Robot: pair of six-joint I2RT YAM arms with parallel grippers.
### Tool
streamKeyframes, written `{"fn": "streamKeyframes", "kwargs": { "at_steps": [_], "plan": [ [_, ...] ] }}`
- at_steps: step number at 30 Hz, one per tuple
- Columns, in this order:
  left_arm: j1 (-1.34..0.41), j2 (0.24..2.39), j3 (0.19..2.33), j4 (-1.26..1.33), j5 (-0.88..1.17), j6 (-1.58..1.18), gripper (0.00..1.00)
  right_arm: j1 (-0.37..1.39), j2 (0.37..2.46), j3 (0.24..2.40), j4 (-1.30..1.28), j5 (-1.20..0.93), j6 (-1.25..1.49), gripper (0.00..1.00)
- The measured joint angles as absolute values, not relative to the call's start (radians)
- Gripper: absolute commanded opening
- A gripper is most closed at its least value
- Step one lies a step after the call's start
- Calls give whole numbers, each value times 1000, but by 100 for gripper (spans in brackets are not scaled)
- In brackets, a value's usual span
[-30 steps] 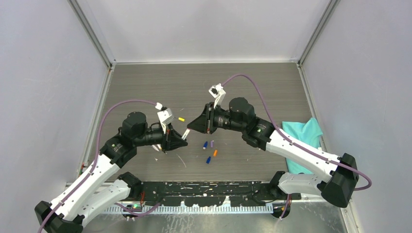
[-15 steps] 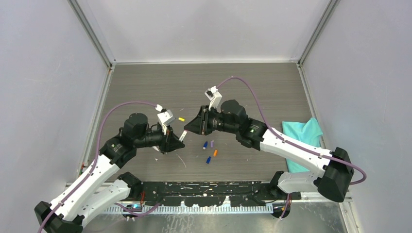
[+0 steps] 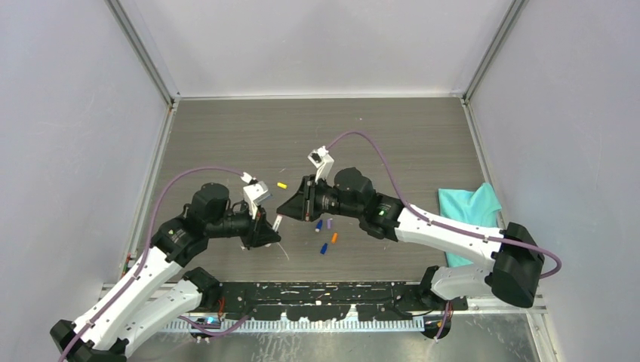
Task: Insert the pens into the pen caps
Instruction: Press the pen cap onto the pen.
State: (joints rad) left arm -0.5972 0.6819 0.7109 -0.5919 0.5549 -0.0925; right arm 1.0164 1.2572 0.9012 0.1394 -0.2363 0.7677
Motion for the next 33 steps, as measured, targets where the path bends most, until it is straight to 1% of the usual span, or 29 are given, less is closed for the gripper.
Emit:
{"fn": "streamKeyframes", "kwargs": {
  "at_steps": [4,10,22,33],
  "plan": [
    [-599,678,691,-647,554,-93,0,1044,1291,875,184,-236,782,1],
    [-610,659,669,-716,562,-93,0,1092,1318,865,179,-220,778,1],
    [-600,637,643,-717,625,-125,0,1117,1320,868,163,-233,706,1],
    [-600,635,617,-717,702,-144,0,1119,1317,865,144,-313,603,1]
  ]
}}
